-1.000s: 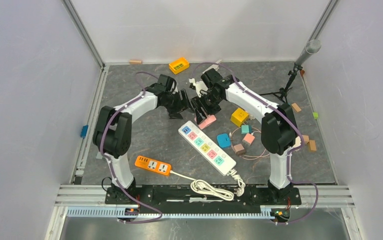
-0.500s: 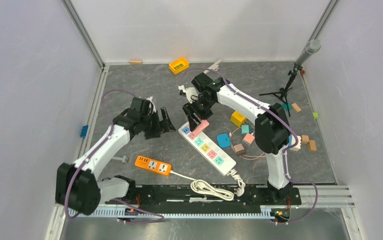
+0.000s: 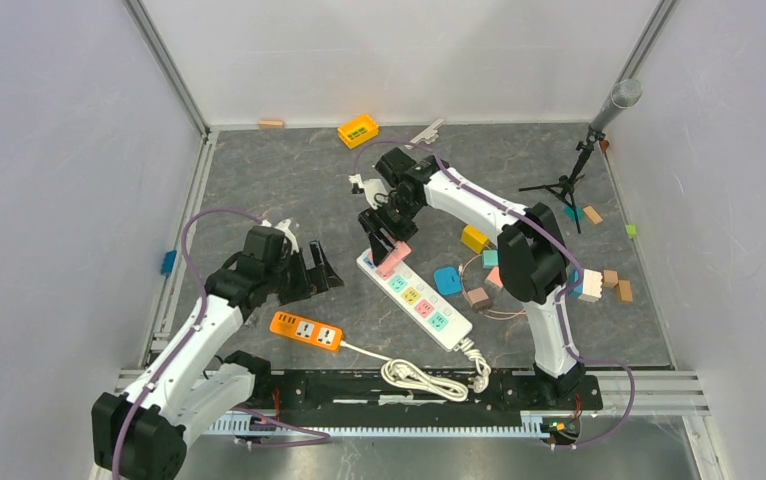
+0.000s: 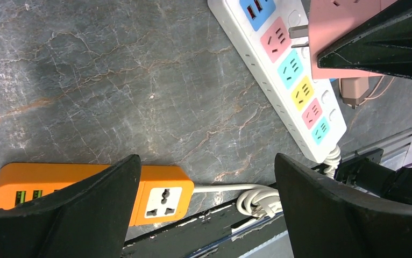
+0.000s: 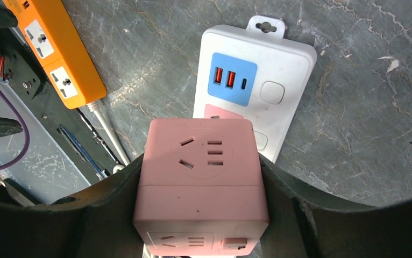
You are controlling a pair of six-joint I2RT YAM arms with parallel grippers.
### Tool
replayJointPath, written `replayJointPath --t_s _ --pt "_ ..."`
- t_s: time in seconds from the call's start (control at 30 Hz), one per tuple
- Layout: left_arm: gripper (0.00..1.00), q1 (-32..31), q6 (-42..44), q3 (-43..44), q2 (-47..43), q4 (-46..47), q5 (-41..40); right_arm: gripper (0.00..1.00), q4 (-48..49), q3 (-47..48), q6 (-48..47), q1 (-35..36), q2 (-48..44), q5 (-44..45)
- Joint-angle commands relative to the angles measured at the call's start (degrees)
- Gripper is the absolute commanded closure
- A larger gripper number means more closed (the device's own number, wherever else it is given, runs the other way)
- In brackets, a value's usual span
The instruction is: Insert the plug
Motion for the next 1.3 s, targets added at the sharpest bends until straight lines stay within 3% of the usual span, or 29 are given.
replayJointPath --t_s 0.0,1.27 --pt "0.0 0.08 -0.69 0.05 0.5 0.13 -0.81 1.0 -1.34 0.64 -0.78 0.22 -0.54 0.1" --pt "0.0 0.04 -1.1 -0.77 1.5 0.63 -0.99 1.0 -0.2 -0.97 0.21 1.89 2.67 5.9"
